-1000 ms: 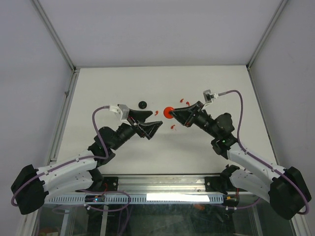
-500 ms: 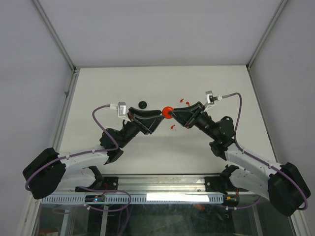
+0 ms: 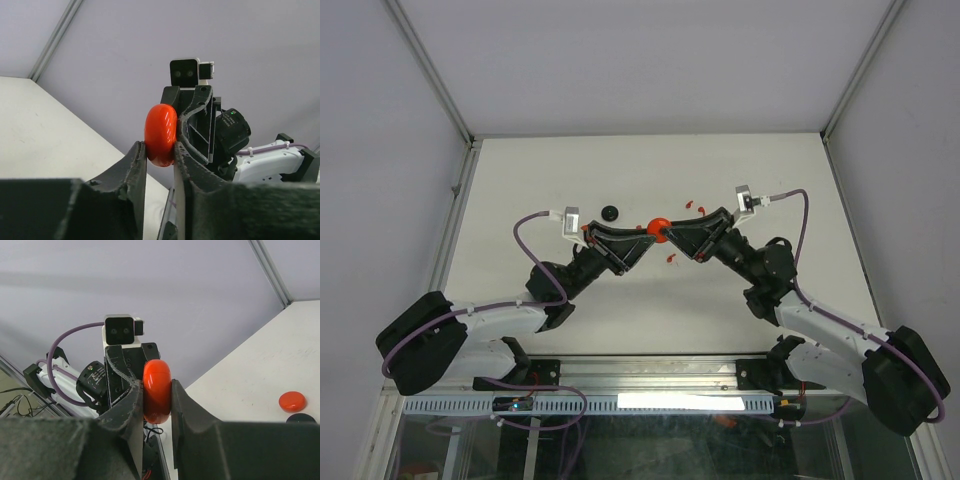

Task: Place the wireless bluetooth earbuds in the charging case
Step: Pick up the charging case at the center of the board.

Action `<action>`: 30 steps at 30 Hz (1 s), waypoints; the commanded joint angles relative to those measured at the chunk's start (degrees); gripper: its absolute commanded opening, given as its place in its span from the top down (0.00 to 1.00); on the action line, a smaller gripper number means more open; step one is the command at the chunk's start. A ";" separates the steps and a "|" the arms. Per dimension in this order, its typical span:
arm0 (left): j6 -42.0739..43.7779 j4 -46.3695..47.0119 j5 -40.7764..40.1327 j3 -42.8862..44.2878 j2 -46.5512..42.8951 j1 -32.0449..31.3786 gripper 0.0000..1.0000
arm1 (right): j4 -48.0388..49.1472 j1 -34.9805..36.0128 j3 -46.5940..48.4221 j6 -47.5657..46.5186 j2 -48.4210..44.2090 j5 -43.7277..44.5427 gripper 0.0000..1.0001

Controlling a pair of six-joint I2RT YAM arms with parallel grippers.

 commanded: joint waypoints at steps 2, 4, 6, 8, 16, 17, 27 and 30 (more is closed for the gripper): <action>-1.62 7.32 1.53 1.03 -0.47 -0.60 0.88 | 2.58 0.43 0.72 -2.20 0.49 -2.83 0.97; -1.55 7.22 1.23 0.81 -0.55 -0.54 0.96 | 2.55 0.51 0.71 -2.72 0.78 -3.06 0.91; -1.71 7.20 0.77 0.43 -0.48 -0.54 1.00 | 2.41 0.50 0.69 -3.26 0.98 -3.30 0.84; -1.88 7.64 0.46 -0.18 -0.41 -0.42 1.00 | 1.74 0.36 0.75 -3.89 0.89 -3.00 0.74; -2.68 5.36 1.98 -2.14 -1.90 1.61 1.00 | -6.77 -2.29 3.10 -7.90 -1.20 -6.46 0.62; -2.69 4.90 2.78 -2.34 -2.26 1.98 1.00 | -7.66 -2.56 3.57 -8.38 -1.36 -7.35 0.62; -1.02 -1.12 8.56 -1.58 -4.84 3.36 1.00 | -9.02 -3.60 5.57 -8.39 -0.30 -11.89 0.62; -0.70 -2.30 9.66 -1.09 -4.89 3.37 1.00 | -8.37 -3.59 5.88 -7.80 0.04 -13.08 0.62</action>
